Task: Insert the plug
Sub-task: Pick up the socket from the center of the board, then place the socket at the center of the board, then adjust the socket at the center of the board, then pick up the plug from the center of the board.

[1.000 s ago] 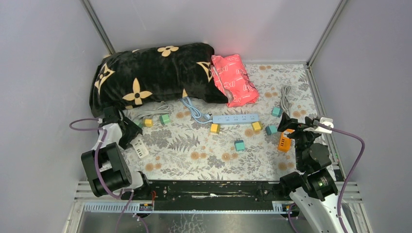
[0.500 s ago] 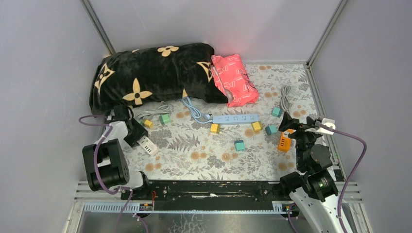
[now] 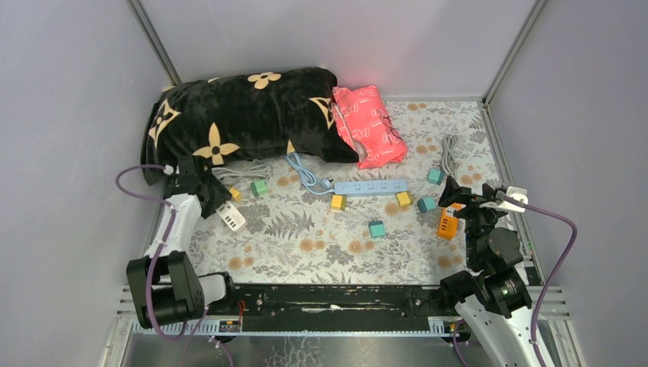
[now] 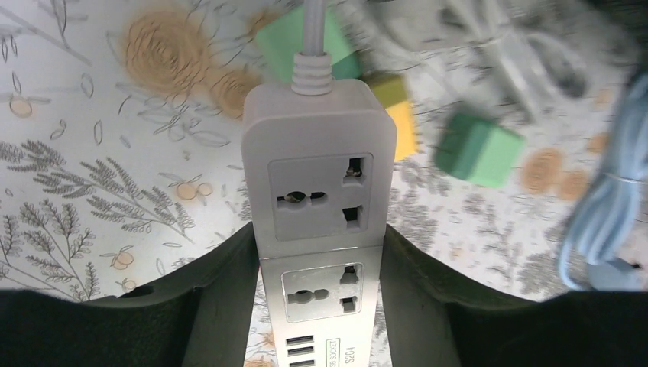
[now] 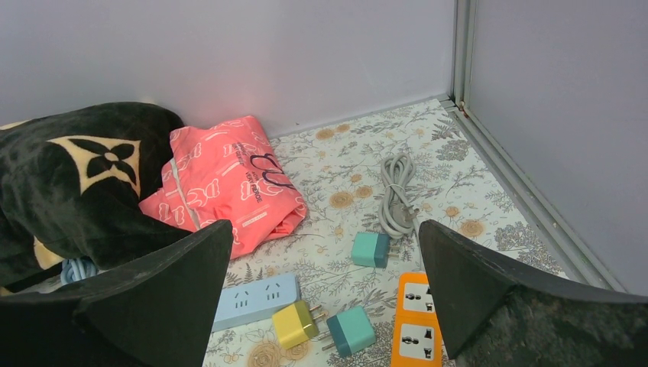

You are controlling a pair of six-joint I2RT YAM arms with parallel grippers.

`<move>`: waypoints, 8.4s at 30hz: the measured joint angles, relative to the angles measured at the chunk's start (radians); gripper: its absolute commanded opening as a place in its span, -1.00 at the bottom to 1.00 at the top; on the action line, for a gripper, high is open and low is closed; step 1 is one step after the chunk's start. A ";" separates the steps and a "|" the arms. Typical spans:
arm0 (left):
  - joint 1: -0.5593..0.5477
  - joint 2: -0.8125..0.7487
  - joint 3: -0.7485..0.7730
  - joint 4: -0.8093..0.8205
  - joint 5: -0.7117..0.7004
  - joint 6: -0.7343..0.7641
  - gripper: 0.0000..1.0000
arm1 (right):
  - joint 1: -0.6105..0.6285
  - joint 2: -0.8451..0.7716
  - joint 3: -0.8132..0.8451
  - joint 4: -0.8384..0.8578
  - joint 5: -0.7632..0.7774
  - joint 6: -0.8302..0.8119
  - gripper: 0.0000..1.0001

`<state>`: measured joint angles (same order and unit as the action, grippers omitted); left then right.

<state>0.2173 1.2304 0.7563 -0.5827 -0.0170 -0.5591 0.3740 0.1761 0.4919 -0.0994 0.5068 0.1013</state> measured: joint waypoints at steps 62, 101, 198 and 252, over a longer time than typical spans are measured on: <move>-0.867 0.218 0.002 0.091 -0.008 -0.317 0.12 | 0.000 0.009 0.000 -0.023 -0.049 0.001 0.98; -0.759 -0.208 -0.161 0.230 -0.151 -0.232 0.70 | 0.029 0.795 0.230 -0.011 -0.903 0.258 1.00; -0.691 -0.085 -0.093 0.222 -0.223 -0.186 0.67 | 0.869 1.239 0.259 0.113 -0.206 0.012 0.72; -0.621 0.029 -0.169 0.219 -0.218 -0.166 0.26 | 0.869 1.092 0.092 0.267 -0.033 0.035 0.99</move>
<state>-0.4038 1.2591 0.5877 -0.3641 -0.2348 -0.7250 1.2427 1.2682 0.5838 0.1680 0.4740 0.1364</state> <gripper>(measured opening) 0.620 0.993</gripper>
